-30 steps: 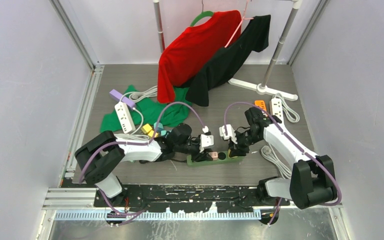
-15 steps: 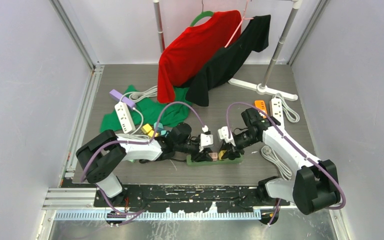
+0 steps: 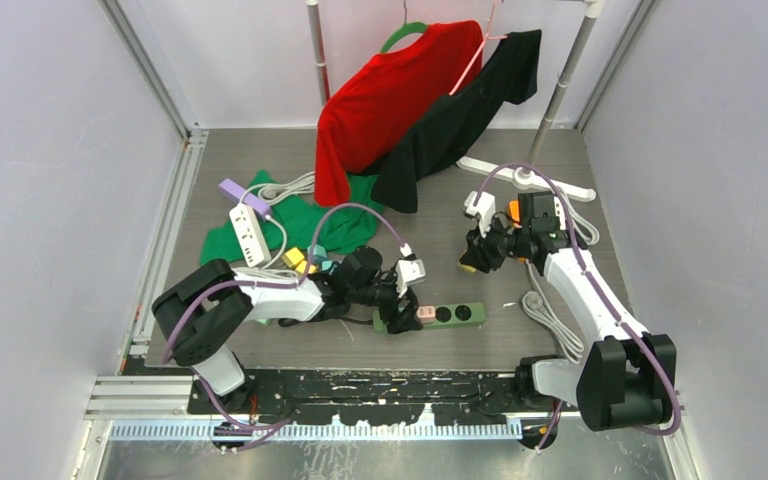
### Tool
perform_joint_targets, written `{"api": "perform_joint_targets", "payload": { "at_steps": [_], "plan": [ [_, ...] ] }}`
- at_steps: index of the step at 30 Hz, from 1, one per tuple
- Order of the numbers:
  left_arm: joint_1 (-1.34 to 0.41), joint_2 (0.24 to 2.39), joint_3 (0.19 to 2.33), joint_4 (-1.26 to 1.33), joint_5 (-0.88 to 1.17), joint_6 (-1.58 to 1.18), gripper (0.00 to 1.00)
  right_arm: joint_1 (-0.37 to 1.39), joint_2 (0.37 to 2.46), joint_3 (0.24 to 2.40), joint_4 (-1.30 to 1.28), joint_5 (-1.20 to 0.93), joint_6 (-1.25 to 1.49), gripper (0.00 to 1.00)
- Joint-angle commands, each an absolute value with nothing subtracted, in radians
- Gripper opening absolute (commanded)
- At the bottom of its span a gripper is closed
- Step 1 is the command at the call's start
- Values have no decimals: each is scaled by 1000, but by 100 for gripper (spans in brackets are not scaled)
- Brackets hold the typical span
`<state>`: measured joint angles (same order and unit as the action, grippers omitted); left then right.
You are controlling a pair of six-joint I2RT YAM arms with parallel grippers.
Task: Pull the plug off the socket
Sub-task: Remove the plug from the socket, then place the plug at the center of the board.
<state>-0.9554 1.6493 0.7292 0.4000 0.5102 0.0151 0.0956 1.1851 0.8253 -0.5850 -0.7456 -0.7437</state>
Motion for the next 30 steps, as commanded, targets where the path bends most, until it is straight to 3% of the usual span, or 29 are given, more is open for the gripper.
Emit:
{"api": "perform_joint_targets", "payload": {
  "at_steps": [1,10,14,17,25,30],
  "plan": [
    [-953,1579,741,443,463,-51,77,64,1204,823,-368,-630,-457,3],
    [-925,1394,791,253,404,-128,82,19,1257,803,-250,-658,-244,6],
    [-899,1283,727,271,376,-218,83,-11,1303,797,-149,-523,-72,7],
    [-884,1161,709,257,354,-309,91,-16,1333,782,-68,-367,47,10],
    [-878,1041,1034,-54,238,-582,97,-15,1426,780,51,-71,205,35],
    [-880,1093,1326,-304,31,-780,92,-16,1464,800,34,-53,218,49]
  ]
}}
